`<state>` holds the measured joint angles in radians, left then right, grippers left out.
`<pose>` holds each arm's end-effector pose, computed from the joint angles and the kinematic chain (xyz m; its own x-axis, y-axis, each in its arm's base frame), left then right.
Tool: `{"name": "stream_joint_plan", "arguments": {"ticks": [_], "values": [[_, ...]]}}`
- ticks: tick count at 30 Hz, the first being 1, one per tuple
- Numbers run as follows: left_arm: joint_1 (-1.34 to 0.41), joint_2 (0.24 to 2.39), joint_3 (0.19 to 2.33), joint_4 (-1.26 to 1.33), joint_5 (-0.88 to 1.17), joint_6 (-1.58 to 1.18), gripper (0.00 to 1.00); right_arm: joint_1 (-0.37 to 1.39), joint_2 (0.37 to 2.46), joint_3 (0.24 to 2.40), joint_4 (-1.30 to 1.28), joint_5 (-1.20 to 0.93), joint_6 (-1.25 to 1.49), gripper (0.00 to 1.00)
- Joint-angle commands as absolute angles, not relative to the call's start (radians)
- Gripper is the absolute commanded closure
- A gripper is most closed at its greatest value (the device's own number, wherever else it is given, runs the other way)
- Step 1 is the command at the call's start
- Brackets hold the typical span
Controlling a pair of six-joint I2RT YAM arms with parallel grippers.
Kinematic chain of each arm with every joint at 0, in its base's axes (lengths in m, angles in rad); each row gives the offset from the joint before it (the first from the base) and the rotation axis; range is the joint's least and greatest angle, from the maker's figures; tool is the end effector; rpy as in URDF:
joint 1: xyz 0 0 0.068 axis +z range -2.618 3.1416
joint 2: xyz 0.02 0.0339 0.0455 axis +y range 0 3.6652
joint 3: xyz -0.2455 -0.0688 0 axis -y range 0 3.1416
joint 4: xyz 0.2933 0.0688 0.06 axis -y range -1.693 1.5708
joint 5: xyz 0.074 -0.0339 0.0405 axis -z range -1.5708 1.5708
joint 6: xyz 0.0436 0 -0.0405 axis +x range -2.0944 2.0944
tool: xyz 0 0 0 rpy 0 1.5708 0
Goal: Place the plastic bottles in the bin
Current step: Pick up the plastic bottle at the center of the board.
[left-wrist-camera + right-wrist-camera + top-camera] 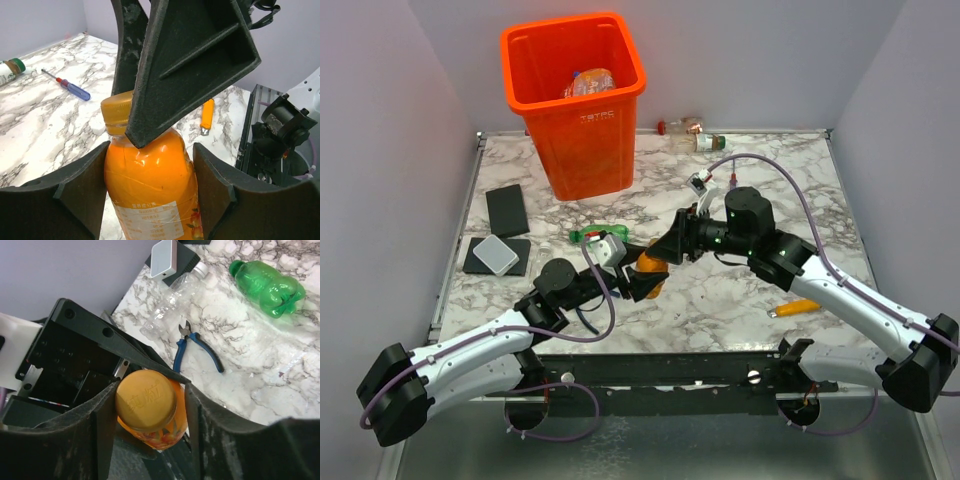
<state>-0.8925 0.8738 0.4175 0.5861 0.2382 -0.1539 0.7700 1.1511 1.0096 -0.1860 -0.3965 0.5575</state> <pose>0.1599 -0.2148 0.2414 -0.0582 -0.1651 -0.9846 0.9052 0.4071 -0.1218 0.2230 0.2397 0.3190 -0.6746 0.0257 -0.7378 -0.6455 0.4644 0.6064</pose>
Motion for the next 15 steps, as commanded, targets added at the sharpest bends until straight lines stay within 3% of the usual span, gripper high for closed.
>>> {"name": "stream_joint_plan", "arguments": {"ticks": [1,4,6,8,11,15], "values": [[-0.897,0.86,0.405,0.625,0.197,-0.14,0.98,0.778,1.163,1.031,-0.203,-0.38,0.561,0.51],[-0.896,0.859,0.405,0.626,0.186,-0.142,0.94,0.777,1.168,1.033,-0.203,-0.384,0.563,0.68],[-0.897,0.856,0.404,0.626,0.177,-0.146,0.85,0.778,1.169,1.039,-0.202,-0.388,0.561,0.84],[-0.896,0.851,0.403,0.625,0.169,-0.158,0.58,0.777,1.168,1.048,-0.207,-0.381,0.561,0.99],[-0.896,0.831,0.413,0.607,0.133,-0.207,0.04,0.778,1.152,1.072,-0.224,-0.343,0.554,0.99],[-0.896,0.752,0.446,0.504,0.037,-0.237,0.01,0.778,1.136,1.162,-0.284,-0.238,0.509,0.99]]}}
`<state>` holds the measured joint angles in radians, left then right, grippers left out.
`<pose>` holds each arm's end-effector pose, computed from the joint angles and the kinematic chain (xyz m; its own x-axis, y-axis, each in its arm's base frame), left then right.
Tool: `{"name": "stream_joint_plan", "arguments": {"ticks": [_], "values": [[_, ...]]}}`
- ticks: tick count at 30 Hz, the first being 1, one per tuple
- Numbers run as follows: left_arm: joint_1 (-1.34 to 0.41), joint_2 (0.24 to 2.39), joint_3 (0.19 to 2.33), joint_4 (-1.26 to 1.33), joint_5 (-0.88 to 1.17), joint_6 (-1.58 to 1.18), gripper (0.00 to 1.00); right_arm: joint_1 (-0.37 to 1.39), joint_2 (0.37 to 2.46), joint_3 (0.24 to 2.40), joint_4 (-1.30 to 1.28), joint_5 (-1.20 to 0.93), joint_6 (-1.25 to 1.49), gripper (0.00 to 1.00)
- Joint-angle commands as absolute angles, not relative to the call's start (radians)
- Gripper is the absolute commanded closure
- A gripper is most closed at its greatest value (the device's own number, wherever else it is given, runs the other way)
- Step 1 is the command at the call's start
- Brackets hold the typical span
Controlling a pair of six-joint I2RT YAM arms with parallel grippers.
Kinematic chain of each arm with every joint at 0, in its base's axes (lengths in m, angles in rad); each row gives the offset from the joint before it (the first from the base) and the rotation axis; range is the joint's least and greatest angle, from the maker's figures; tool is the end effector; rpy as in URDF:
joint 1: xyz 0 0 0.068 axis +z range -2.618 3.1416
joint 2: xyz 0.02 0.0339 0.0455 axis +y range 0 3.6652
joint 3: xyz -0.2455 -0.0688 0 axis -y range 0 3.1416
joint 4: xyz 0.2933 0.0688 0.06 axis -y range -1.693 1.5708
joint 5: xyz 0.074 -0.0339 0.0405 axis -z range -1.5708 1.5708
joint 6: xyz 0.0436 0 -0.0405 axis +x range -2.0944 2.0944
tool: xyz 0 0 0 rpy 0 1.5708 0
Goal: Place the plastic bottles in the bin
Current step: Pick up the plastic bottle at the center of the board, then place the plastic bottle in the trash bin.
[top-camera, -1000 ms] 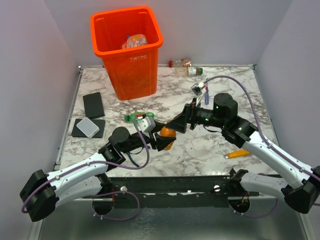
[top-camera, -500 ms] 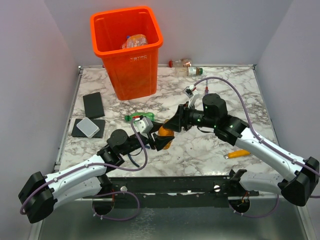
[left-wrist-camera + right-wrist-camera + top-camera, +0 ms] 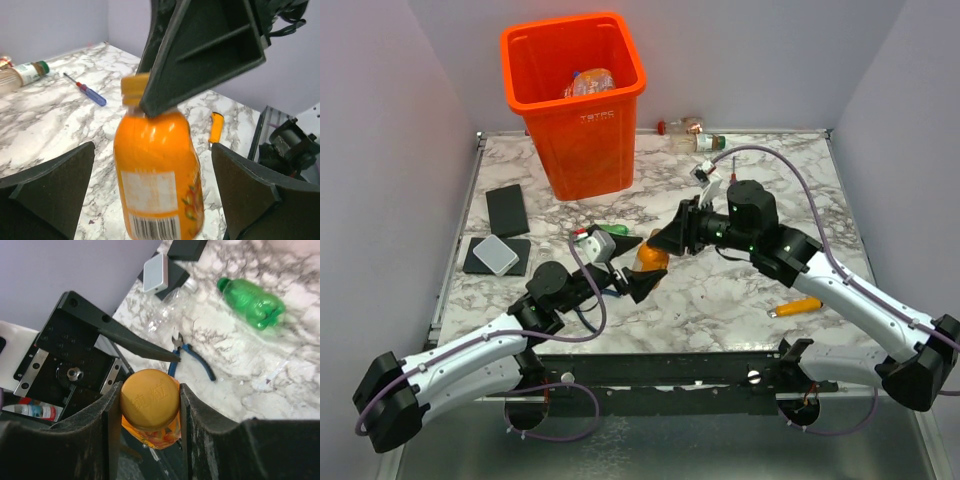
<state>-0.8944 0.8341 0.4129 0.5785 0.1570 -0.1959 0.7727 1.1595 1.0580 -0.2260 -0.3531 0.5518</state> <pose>0.1592 -0.2093 0.2485 -0.0726 -0.2167 -0.9735 0.8694 0.4646 -0.1682 0.2247 0.2401 0.3315 -0.6624 0.0412 -0.7480 -0.6367 0.4952 0.5911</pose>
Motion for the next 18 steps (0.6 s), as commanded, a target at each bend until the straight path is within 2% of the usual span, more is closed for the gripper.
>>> {"name": "stream_joint_plan", "arguments": {"ticks": [1,5,8,18], "values": [[-0.896,0.723,0.456,0.463,0.012,-0.24,0.01,0.778,1.138,1.205,-0.298,-0.212,0.495,0.99],[-0.896,0.565,0.505,0.263,-0.16,-0.178,0.01,0.776,1.166,1.405,-0.319,-0.043,0.402,0.99],[-0.897,0.45,0.508,0.169,-0.308,-0.119,0.01,0.776,1.195,1.511,-0.223,0.098,0.338,0.99],[-0.896,0.183,0.373,0.149,-0.611,-0.065,0.01,0.764,1.462,1.868,0.117,0.275,0.158,1.0]]}}
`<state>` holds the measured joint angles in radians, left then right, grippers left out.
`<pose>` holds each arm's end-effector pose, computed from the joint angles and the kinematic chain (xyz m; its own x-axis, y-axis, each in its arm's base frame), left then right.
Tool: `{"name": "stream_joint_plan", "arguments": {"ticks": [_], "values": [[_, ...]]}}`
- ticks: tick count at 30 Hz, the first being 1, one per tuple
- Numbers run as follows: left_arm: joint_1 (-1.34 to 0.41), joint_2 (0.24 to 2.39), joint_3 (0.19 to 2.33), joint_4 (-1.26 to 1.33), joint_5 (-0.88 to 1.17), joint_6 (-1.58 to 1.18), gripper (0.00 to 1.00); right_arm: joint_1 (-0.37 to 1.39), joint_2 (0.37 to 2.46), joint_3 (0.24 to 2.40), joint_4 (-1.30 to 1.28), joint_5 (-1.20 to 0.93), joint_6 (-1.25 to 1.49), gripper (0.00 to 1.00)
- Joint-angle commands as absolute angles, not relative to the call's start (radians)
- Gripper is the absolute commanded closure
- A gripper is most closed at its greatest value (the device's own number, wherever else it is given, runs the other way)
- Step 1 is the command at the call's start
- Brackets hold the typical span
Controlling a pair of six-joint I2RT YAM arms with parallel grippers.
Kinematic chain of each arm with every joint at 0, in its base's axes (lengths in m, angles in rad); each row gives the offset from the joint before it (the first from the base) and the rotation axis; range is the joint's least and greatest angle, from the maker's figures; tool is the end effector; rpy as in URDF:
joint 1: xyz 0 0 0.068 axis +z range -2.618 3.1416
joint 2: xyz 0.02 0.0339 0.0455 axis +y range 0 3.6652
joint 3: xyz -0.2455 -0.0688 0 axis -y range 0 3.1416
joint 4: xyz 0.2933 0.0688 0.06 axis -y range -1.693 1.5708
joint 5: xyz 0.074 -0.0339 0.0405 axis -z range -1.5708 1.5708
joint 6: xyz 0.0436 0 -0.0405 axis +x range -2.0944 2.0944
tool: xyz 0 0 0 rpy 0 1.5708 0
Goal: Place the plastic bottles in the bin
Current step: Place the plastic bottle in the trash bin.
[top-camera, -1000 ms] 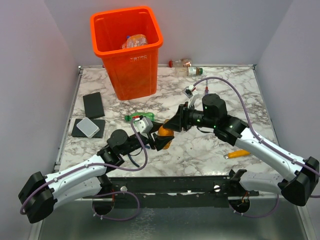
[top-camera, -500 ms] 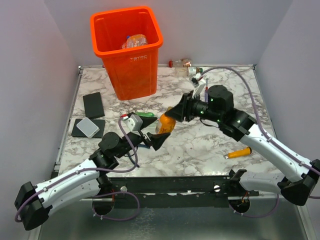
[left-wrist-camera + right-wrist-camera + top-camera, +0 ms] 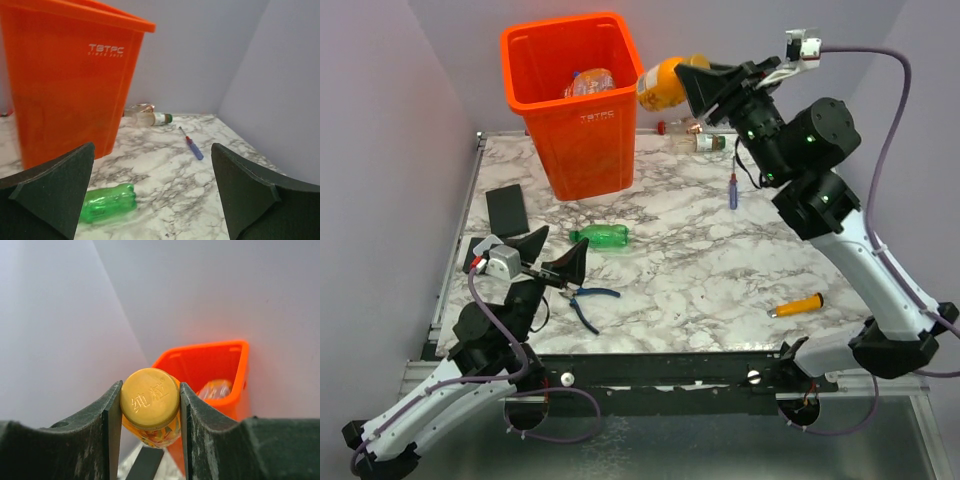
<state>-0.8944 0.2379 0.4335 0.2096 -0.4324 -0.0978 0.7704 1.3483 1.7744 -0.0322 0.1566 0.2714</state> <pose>0.1156 -0.1148 0.3320 0.2000 -0.3908 -0.8985 0.4888 0.8345 -0.2541 0.2317 0.2153 0.5737 0.1086 0.4744 -0.8736 -0.6370 0.7079 0.3052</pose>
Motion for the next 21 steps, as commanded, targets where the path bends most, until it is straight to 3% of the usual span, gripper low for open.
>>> {"name": "stream_joint_plan", "arguments": {"ticks": [1,10,17,21], "values": [[-0.897,0.174,0.371,0.152,-0.62,-0.066,0.01,0.759,1.489,1.893,0.145,0.288,0.142,0.99],[-0.897,0.209,0.375,0.15,-0.636,-0.06,0.01,0.708,1.723,2.046,0.376,0.284,0.088,0.99],[-0.896,0.222,0.379,0.134,-0.644,-0.059,0.01,0.683,1.99,2.333,0.244,0.234,0.103,0.99],[-0.894,0.211,0.377,0.127,-0.665,-0.06,0.01,0.679,2.071,2.36,0.237,0.202,0.109,1.0]]}}
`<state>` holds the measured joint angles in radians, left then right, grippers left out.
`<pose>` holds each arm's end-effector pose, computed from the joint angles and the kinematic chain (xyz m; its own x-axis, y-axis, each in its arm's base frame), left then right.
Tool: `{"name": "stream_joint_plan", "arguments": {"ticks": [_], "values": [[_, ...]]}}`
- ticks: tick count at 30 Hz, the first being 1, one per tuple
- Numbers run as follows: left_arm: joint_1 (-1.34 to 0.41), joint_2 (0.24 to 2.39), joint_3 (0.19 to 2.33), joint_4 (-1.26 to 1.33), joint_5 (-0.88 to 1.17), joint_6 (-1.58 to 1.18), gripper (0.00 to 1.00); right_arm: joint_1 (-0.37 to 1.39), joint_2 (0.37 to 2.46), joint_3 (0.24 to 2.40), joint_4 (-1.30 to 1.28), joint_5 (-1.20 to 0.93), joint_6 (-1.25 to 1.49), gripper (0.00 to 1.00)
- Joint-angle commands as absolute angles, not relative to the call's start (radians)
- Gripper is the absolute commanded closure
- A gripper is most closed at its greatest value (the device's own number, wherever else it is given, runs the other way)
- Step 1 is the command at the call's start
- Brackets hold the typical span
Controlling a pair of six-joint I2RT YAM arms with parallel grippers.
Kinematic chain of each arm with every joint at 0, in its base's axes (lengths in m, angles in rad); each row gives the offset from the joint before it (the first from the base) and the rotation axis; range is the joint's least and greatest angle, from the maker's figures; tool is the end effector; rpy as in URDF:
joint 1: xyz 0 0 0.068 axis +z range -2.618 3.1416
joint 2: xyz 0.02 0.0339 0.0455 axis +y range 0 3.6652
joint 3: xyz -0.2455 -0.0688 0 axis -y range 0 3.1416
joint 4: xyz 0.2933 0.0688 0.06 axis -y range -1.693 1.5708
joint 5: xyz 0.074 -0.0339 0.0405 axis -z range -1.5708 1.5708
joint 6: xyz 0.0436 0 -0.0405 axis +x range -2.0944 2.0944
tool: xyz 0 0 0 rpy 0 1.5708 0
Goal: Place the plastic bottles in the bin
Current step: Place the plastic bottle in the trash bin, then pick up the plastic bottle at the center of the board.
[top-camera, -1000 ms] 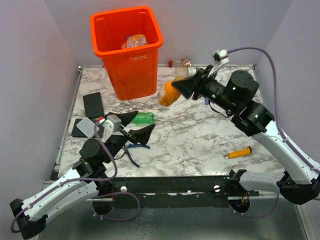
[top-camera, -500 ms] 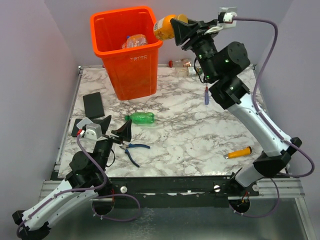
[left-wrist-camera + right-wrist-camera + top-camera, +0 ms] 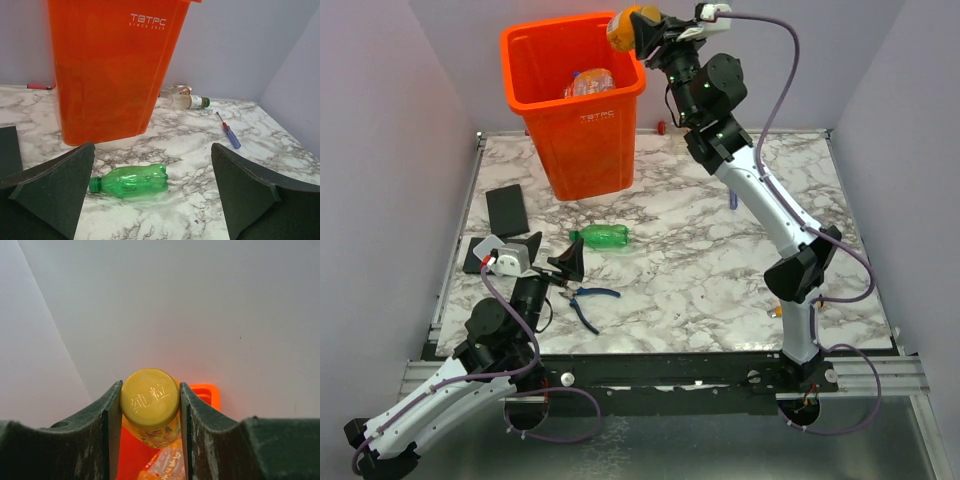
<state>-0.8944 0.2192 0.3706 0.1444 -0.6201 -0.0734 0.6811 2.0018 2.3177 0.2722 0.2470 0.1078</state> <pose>0.1237 -0.1136 0.3023 0.1610 -0.2959 -0.9416 0.2993 0.9237 -0.2391 0.3792 0.2936 0.5492 0.3798 0.4421 -0.8126 -0.4963 0.8387 0.2244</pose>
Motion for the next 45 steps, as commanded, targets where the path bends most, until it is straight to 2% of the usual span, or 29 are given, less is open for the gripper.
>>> {"name": "stream_joint_plan", "arguments": {"ticks": [1,7,8,9,13,15,17,20,25,28,39,45], "values": [[-0.896,0.209,0.375,0.125,-0.67,-0.058,0.01,0.68,2.088,2.363,0.24,0.197,0.114,1.0],[-0.895,0.216,0.373,0.126,-0.678,-0.054,0.01,0.677,2.194,2.436,0.23,0.162,0.128,0.99],[-0.896,0.221,0.374,0.127,-0.679,-0.052,0.01,0.678,2.202,2.439,0.232,0.155,0.132,0.96],[-0.896,0.225,0.374,0.127,-0.678,-0.052,0.01,0.678,2.211,2.446,0.229,0.149,0.135,0.92],[-0.897,0.239,0.376,0.127,-0.675,-0.051,0.01,0.678,2.23,2.467,0.208,0.118,0.152,0.52],[-0.896,0.241,0.376,0.125,-0.676,-0.051,0.01,0.677,2.229,2.479,0.196,0.111,0.161,0.37],[-0.897,0.239,0.376,0.125,-0.677,-0.05,0.01,0.678,2.223,2.491,0.185,0.107,0.172,0.26],[-0.895,0.234,0.374,0.123,-0.678,-0.052,0.01,0.678,2.2,2.498,0.173,0.102,0.188,0.19],[-0.895,0.226,0.375,0.118,-0.691,-0.057,0.01,0.677,2.129,2.505,0.128,0.061,0.24,0.12],[-0.896,0.231,0.375,0.118,-0.706,-0.059,0.01,0.679,2.013,2.406,0.124,0.02,0.28,0.07],[-0.895,0.233,0.39,0.109,-0.817,-0.128,0.01,0.695,1.43,1.572,0.17,-0.174,0.329,0.06],[-0.896,0.227,0.459,-0.018,-0.868,-0.275,0.01,0.694,1.287,1.191,0.096,-0.165,0.359,0.07]]}}
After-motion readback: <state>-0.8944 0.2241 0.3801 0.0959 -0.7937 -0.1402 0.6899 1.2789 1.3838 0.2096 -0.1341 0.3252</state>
